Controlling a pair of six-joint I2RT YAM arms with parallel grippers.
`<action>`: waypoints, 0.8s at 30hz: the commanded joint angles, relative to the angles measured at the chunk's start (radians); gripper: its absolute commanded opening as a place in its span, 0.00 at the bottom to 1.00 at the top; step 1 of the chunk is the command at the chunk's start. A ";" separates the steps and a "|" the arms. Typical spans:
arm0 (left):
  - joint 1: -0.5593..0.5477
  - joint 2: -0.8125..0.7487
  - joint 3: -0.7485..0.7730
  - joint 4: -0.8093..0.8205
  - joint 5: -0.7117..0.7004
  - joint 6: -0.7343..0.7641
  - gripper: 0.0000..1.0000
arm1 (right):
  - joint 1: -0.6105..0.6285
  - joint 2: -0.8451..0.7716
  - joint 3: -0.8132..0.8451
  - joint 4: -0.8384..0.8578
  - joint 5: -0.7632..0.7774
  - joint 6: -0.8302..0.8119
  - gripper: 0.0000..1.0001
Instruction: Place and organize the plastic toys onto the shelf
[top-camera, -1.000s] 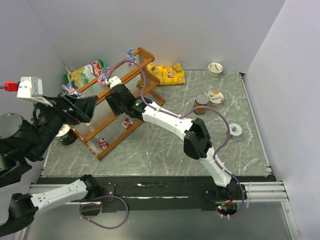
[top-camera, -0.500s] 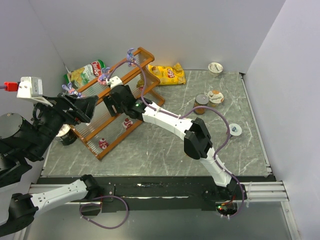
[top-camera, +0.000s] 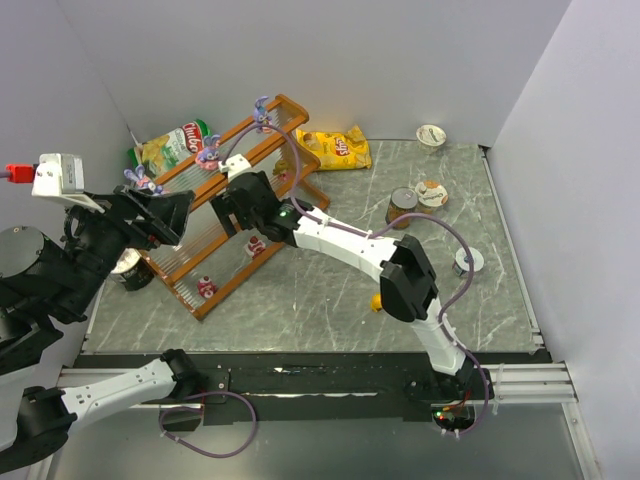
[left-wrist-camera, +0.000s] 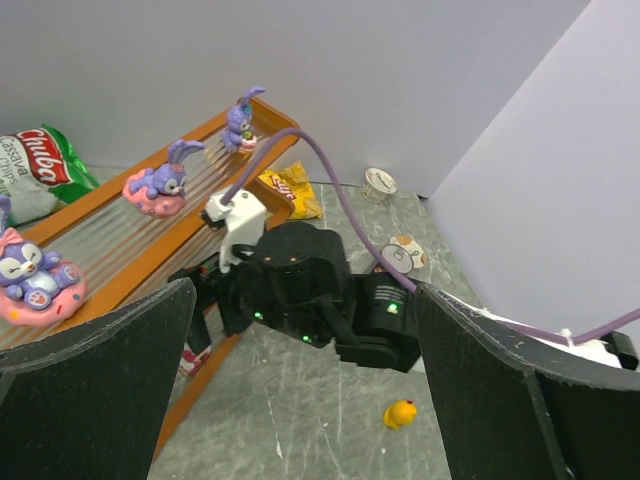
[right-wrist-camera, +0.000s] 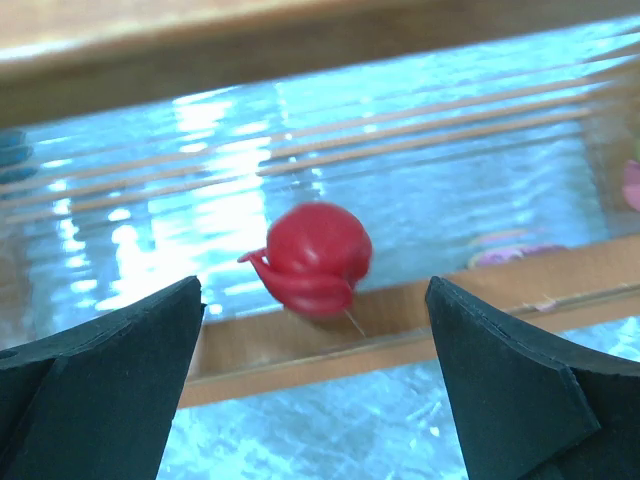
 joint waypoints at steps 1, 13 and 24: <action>-0.004 -0.001 0.038 -0.009 -0.036 0.018 0.96 | 0.005 -0.102 -0.029 0.016 0.019 -0.012 1.00; -0.004 0.002 0.058 -0.018 -0.047 0.037 0.96 | 0.037 -0.272 -0.230 0.068 0.016 -0.035 1.00; -0.004 0.023 0.020 0.043 0.014 0.046 0.96 | -0.027 -0.538 -0.571 -0.365 0.146 0.342 1.00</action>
